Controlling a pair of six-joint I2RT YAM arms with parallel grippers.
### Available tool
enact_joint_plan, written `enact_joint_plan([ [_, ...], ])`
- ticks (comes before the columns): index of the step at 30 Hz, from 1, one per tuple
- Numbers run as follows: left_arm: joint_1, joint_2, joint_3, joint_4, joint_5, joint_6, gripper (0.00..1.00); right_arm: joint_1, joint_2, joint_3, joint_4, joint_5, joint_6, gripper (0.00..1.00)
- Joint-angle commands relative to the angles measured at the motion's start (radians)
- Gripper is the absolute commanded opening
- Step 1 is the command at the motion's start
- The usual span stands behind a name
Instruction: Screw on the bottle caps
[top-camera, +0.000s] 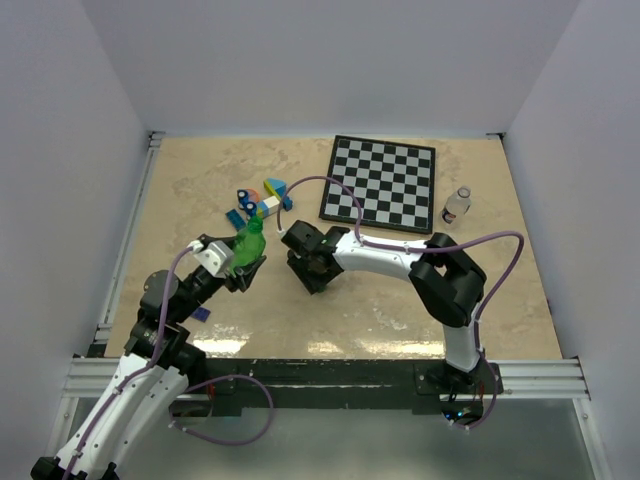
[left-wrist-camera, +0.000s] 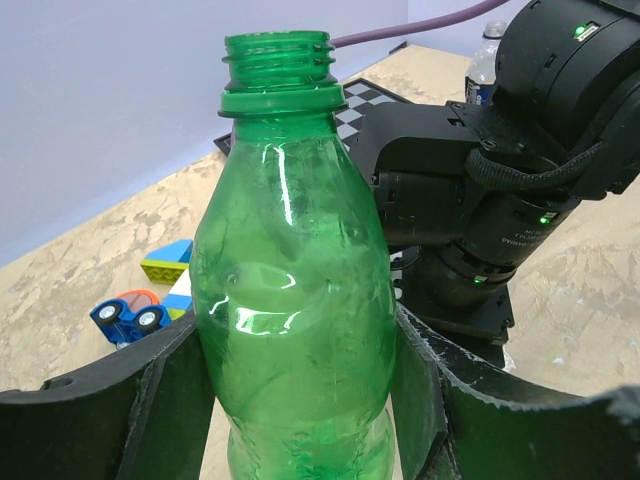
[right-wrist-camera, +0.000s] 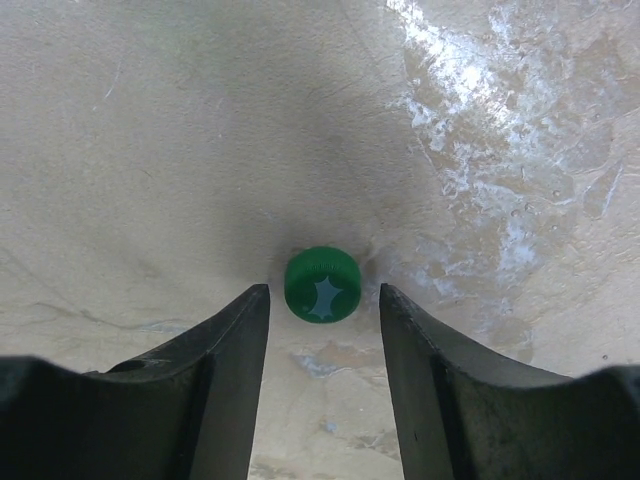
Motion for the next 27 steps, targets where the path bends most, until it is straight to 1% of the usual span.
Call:
enact_joint_plan([
  [1,-0.002,-0.006,0.0,0.038,-0.005,0.022,0.0,0.008,0.005,0.044,-0.01,0.026,0.014,0.49],
  [13,-0.003,0.001,-0.004,0.038,-0.002,0.021,0.0,0.011,0.029,0.05,-0.007,0.013,0.007,0.44],
  [22,-0.003,0.004,-0.004,0.039,0.002,0.021,0.0,0.011,0.035,0.056,-0.015,0.016,0.002,0.36],
  [27,-0.003,0.007,-0.004,0.039,0.005,0.021,0.0,0.011,0.031,0.065,-0.025,0.016,-0.001,0.38],
])
